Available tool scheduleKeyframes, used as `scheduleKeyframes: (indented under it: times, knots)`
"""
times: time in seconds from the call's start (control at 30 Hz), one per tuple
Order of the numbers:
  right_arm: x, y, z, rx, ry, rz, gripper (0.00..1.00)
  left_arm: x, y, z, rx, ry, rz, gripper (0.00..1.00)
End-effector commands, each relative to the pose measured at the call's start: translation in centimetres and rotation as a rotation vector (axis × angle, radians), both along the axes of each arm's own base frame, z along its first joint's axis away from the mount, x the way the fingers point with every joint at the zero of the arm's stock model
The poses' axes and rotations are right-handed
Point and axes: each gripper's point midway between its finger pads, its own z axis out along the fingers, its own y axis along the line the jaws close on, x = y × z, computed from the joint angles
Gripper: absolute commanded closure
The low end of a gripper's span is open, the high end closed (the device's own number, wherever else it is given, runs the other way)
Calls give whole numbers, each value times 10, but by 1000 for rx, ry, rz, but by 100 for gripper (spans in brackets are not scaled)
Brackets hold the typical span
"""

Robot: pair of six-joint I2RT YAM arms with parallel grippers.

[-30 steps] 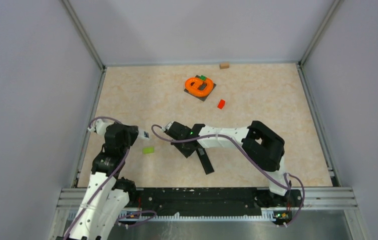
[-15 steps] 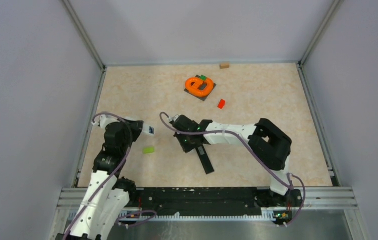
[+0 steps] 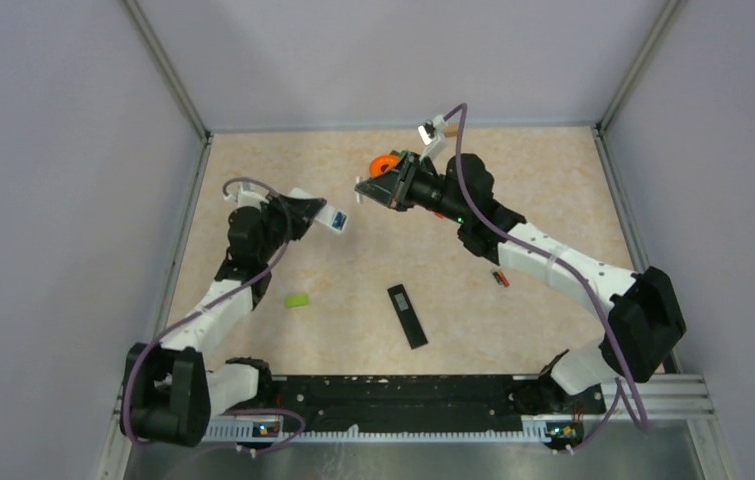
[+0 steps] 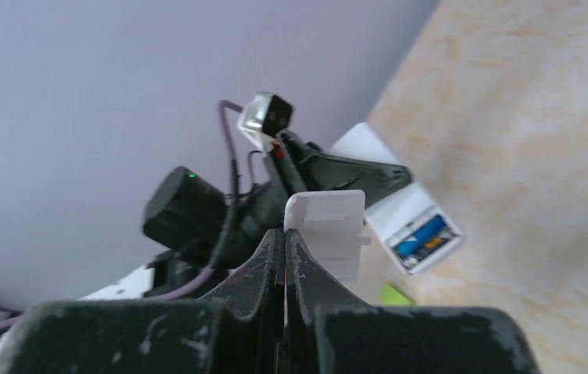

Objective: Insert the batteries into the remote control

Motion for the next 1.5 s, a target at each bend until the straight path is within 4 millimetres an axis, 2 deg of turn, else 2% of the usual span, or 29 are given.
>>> scheduleKeyframes:
  times: [0.0,0.2,0.3,0.53,1.27,1.47]
  knots:
    - [-8,23,52,290,21,113,100,13,-22,108,-161,-360,-124,100]
    - [-3,29,70,448,101,144,100,17,-30,120,-316,-361,-172,100]
    - [1,29,72,478,137,143,100,16,-31,120,-357,-348,-182,100]
    - [7,33,59,484,218,138,100,11,-32,130,-429,-341,-200,100]
    - [16,26,36,480,277,94,100,-3,-33,138,-518,-317,-236,100]
    - [19,24,40,495,264,96,100,-5,-34,138,-530,-307,-247,100]
